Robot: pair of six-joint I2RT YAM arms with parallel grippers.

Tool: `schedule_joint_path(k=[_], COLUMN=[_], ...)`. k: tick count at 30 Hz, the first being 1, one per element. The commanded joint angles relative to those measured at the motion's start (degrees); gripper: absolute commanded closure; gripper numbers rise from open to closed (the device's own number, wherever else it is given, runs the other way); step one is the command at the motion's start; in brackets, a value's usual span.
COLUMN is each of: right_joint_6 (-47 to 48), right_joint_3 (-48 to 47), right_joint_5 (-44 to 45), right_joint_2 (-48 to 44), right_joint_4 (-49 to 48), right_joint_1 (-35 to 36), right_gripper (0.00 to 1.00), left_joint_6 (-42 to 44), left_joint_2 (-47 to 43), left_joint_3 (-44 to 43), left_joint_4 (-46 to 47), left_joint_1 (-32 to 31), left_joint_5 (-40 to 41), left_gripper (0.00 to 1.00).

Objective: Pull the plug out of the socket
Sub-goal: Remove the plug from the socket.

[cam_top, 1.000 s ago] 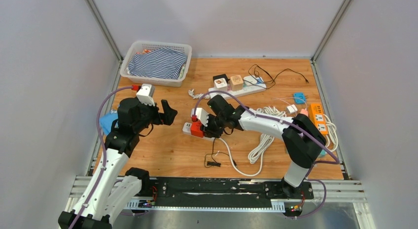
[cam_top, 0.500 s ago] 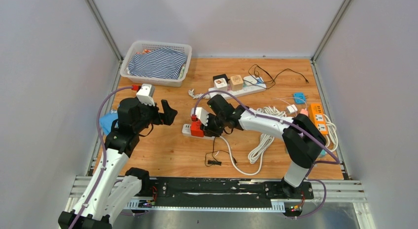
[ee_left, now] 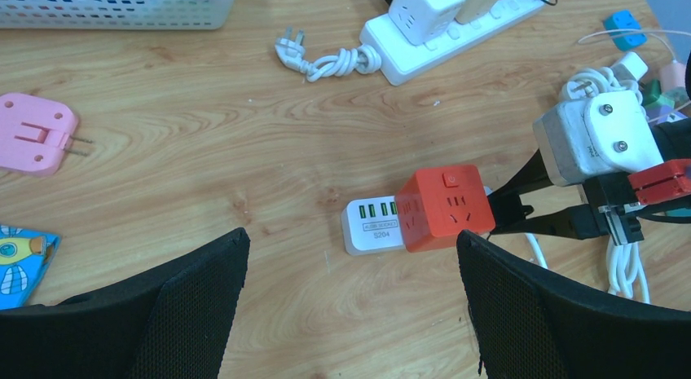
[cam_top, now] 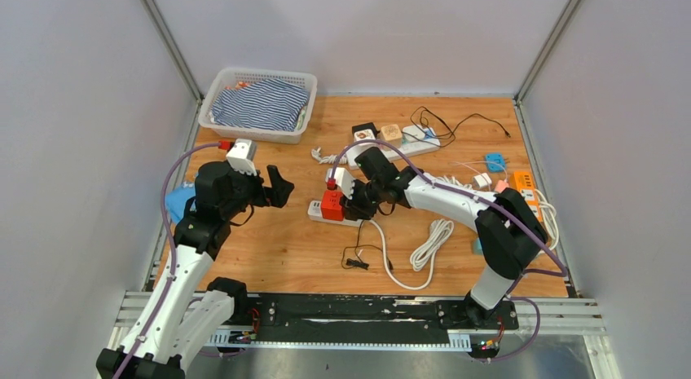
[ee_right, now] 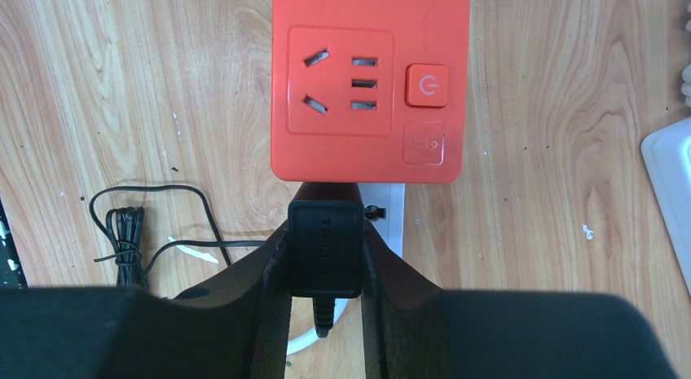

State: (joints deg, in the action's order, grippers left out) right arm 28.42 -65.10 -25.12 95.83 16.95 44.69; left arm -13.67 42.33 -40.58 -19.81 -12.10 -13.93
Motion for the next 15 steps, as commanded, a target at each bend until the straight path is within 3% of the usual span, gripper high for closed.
schedule_joint_path(k=[1,15], right_joint_6=[2.6,12.3], right_joint_3=[-0.7,-0.9], right_joint_5=[-1.4,-3.8], right_joint_2=[-2.0,-1.4], right_joint_4=[0.2,6.5], right_joint_1=[-0.7,-1.4], right_gripper=[1.00,1.00], left_joint_6=[0.8,-1.4], left_joint_2=[0.5,3.5], left_joint_3=[-0.1,2.3], left_joint_4=[0.1,4.7], left_joint_1=[-0.2,-0.4], left_joint_5=[-1.2,-9.5], left_gripper=[0.00,0.00])
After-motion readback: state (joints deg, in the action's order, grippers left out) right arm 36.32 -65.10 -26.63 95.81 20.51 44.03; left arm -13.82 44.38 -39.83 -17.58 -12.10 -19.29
